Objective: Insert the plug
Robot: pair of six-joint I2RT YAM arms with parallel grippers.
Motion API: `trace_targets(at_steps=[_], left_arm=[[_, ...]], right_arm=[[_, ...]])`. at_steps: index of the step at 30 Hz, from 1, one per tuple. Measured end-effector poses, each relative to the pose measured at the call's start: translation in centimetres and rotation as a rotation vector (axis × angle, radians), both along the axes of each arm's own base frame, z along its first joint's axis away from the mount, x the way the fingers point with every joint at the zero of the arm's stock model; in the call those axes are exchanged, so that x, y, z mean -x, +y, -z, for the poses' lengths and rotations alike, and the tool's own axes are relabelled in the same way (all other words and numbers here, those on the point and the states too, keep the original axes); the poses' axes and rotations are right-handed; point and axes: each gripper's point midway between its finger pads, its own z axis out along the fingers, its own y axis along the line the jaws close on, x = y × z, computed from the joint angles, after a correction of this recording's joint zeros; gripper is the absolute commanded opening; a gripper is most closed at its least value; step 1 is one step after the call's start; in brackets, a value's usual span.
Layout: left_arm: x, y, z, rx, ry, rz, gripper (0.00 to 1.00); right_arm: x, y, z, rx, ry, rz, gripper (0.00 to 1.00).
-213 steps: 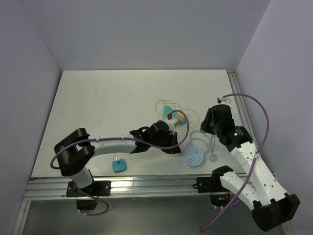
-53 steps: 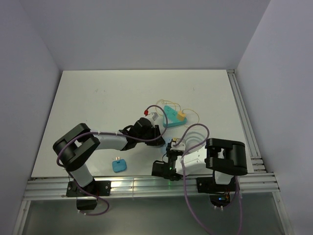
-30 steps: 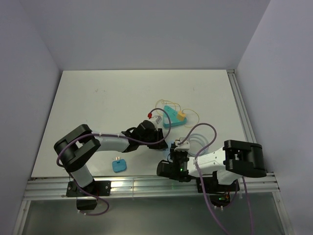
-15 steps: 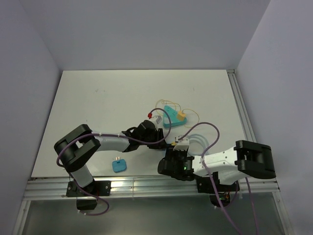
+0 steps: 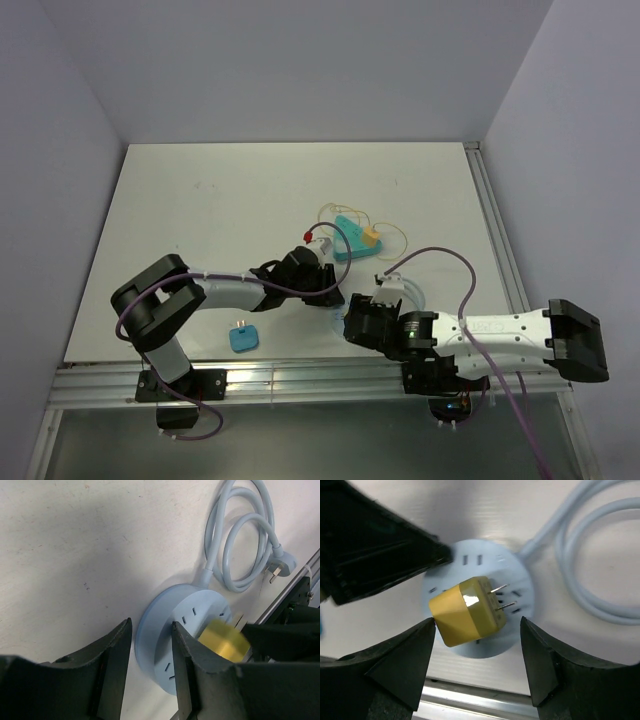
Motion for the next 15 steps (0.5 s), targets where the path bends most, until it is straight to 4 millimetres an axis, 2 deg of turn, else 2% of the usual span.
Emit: trace_targets(at_steps=[5, 7, 15], left_arm=[[0.0, 0.0, 0.0, -0.001, 0.000, 0.000, 0.44], [0.0, 0.0, 0.0, -0.002, 0.001, -0.001, 0.45], [-0.1, 0.4, 0.0, -0.017, -0.002, -0.012, 0.46]], right_arm=[[-0.5, -2.7, 0.0, 0.057, 0.053, 0.048, 0.81], [-0.5, -3.1, -0.4, 0.071, 0.060, 0.040, 0.84], [-1.2, -0.9, -4.8, 0.048, 0.025, -0.093, 0.85]])
